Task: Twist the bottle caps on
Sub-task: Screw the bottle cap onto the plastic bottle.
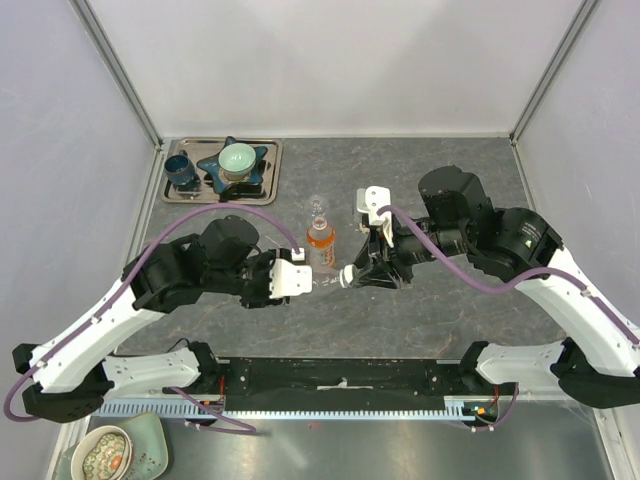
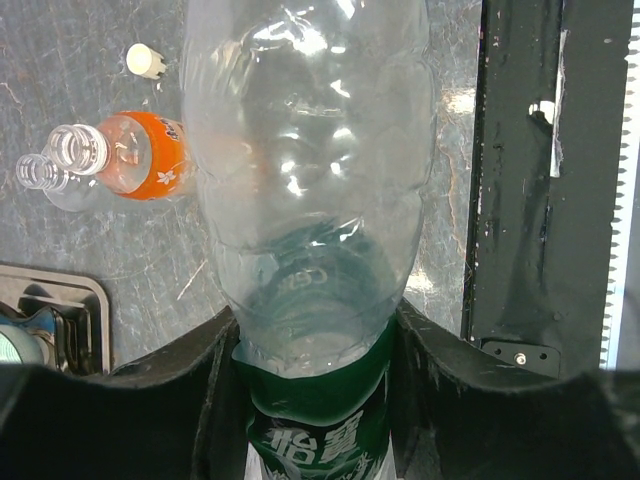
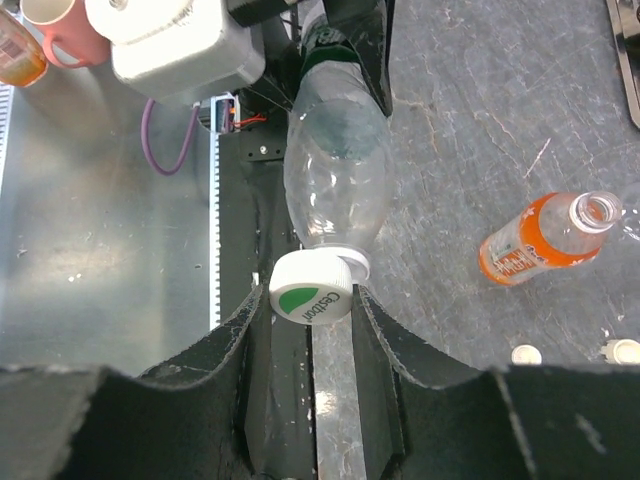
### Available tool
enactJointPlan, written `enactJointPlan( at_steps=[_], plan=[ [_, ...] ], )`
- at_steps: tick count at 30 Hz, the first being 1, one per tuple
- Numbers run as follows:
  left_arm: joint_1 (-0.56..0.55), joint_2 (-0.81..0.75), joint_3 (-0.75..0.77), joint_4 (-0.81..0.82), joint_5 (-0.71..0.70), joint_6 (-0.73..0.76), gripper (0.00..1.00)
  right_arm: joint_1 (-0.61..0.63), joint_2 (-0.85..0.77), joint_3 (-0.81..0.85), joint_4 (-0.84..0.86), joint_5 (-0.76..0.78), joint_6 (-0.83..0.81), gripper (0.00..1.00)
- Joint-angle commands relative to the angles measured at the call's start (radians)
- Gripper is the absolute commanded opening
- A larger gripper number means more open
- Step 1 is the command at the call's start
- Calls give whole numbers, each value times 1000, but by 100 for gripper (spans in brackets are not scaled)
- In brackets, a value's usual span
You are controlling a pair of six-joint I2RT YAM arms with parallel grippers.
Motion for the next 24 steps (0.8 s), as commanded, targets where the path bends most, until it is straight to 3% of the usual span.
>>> enactJointPlan(
  at_steps=[1, 24],
  plan=[
    [-4, -23, 20, 10, 17, 22, 53, 5, 6, 19, -32, 49, -31, 30],
    [-5, -23, 15, -12, 56, 22, 52, 11, 38, 13, -44, 1, -34, 31]
  ],
)
